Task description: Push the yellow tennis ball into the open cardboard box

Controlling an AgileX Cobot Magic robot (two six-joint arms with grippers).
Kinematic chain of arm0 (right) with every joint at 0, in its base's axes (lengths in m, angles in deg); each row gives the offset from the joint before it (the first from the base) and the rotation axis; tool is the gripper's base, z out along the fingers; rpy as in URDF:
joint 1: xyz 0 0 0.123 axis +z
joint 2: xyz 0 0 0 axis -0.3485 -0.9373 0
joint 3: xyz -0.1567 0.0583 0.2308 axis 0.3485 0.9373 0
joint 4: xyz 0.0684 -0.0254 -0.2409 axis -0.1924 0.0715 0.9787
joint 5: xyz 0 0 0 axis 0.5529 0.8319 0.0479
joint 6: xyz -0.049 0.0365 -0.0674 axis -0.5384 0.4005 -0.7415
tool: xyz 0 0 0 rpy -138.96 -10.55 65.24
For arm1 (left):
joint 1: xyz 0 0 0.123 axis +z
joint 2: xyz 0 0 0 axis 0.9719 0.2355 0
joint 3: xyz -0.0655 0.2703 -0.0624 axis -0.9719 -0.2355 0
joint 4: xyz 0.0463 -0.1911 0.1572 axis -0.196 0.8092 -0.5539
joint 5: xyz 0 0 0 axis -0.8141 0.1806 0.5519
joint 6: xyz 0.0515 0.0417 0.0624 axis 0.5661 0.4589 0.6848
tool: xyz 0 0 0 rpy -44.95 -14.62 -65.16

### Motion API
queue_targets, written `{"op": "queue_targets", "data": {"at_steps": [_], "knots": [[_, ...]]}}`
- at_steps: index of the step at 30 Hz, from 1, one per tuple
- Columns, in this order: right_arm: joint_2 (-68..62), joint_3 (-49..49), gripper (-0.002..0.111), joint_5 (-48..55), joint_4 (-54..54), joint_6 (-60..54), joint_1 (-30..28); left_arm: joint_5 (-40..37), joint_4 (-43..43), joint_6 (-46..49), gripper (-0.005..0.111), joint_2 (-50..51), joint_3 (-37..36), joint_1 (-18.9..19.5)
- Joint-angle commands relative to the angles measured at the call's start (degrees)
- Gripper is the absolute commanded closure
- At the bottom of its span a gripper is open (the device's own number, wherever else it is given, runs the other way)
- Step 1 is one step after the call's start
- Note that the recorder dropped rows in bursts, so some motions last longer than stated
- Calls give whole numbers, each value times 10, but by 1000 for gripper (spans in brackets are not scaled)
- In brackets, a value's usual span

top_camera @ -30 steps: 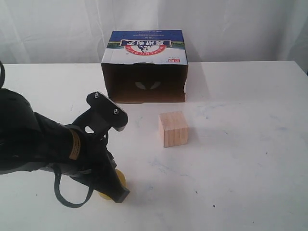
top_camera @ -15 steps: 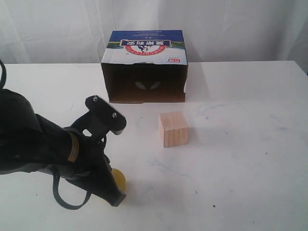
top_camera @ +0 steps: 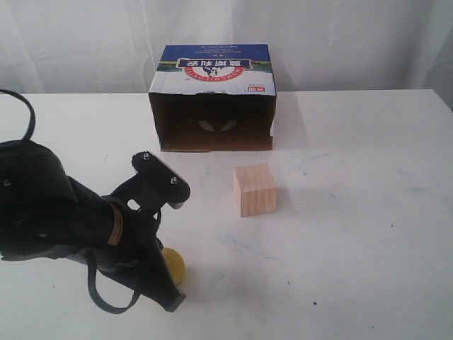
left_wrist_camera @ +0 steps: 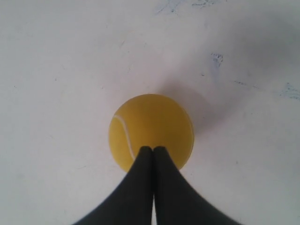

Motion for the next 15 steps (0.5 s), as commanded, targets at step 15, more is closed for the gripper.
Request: {"op": "queue_targets", "data": {"at_steps": [15], "knots": [[4, 3, 108, -4, 1, -2, -1, 45, -25, -6, 107, 38, 2, 38]]}}
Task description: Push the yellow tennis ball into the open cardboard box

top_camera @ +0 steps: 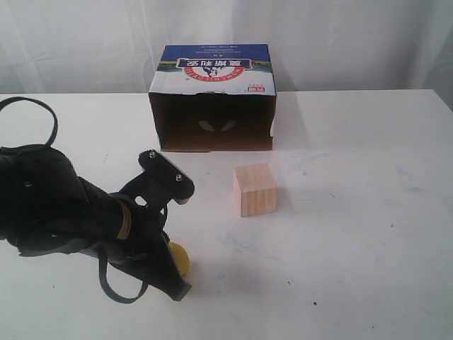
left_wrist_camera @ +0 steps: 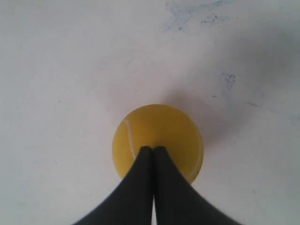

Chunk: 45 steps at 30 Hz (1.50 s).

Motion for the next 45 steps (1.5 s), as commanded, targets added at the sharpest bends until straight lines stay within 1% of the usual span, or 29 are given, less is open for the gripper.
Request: {"op": "queue_targets", "data": {"at_steps": [1, 6, 9, 16, 19, 23, 28, 30, 32, 34, 37, 40, 45], "knots": [[4, 3, 108, -4, 1, -2, -1, -7, -14, -6, 107, 6, -2, 21], [4, 3, 108, -4, 1, -2, -1, -2, -57, -6, 107, 6, -2, 32], [4, 3, 108, -4, 1, -2, -1, -3, -80, -6, 107, 16, 8, 46], [4, 3, 108, -4, 1, -2, -1, -8, -152, -6, 107, 41, 72, 87], [4, 3, 108, -4, 1, -2, -1, -38, -181, -6, 107, 42, 110, 101], [4, 3, 108, -4, 1, -2, -1, -108, -182, -11, 107, 41, 152, 105], [4, 3, 108, -4, 1, -2, -1, -136, -174, -12, 107, 39, 126, 107], [4, 3, 108, -4, 1, -2, -1, -116, -189, -14, 107, 45, 110, 116], [4, 3, 108, -4, 1, -2, -1, -81, -209, -36, 107, 55, 95, 132], [4, 3, 108, -4, 1, -2, -1, -47, -235, -76, 107, 74, 86, 153], [4, 3, 108, -4, 1, -2, -1, -19, -256, -132, 107, 113, 83, 171], [4, 3, 108, -4, 1, -2, -1, -3, -255, -142, 107, 136, 83, 167], [4, 3, 108, -4, 1, -2, -1, 20, -246, -142, 107, 142, 83, 151]]}}
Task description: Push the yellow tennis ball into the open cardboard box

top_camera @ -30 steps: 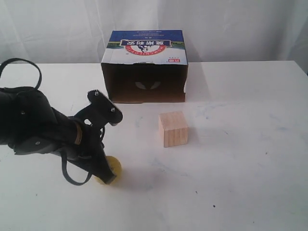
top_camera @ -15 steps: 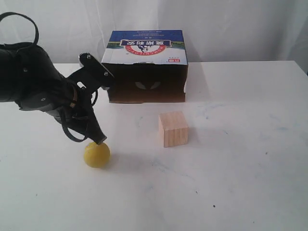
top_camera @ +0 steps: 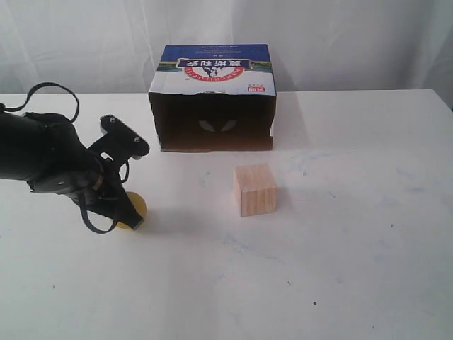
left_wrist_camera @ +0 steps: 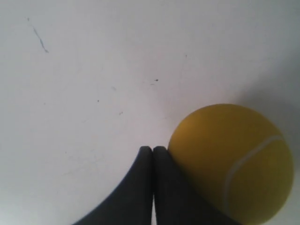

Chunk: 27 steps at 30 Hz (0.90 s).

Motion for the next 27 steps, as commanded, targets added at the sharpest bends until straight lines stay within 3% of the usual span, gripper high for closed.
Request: {"op": "queue_targets", "data": {"at_steps": [1, 18, 27], "knots": [[4, 3, 108, -4, 1, -2, -1, 26, 18, -8, 107, 9, -5, -15], [4, 3, 108, -4, 1, -2, -1, 82, 16, -8, 107, 20, -2, -15], [4, 3, 108, -4, 1, -2, -1, 81, 16, -9, 107, 60, 57, -15]]}}
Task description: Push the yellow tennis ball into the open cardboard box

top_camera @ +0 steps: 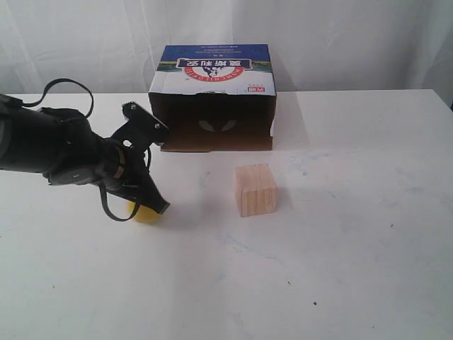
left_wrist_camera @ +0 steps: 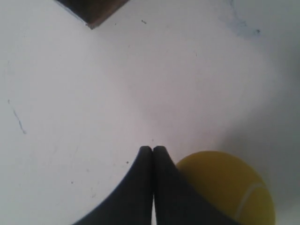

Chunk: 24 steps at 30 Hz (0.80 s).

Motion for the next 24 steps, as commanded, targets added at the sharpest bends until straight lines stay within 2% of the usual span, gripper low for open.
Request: {"op": "queue_targets", "data": {"at_steps": [1, 9, 13, 19, 24], "knots": [[4, 3, 108, -4, 1, -2, -1, -7, 22, -8, 107, 34, 24, -9], [4, 3, 108, -4, 1, -2, -1, -7, -3, -6, 107, 50, 90, -9], [4, 3, 108, -4, 1, -2, -1, -36, -23, -5, 107, 49, 125, -10], [4, 3, 108, -4, 1, -2, -1, -124, -14, -6, 107, 5, 116, -21], [4, 3, 108, -4, 1, -2, -1, -52, 14, -6, 107, 18, 69, -22]]}}
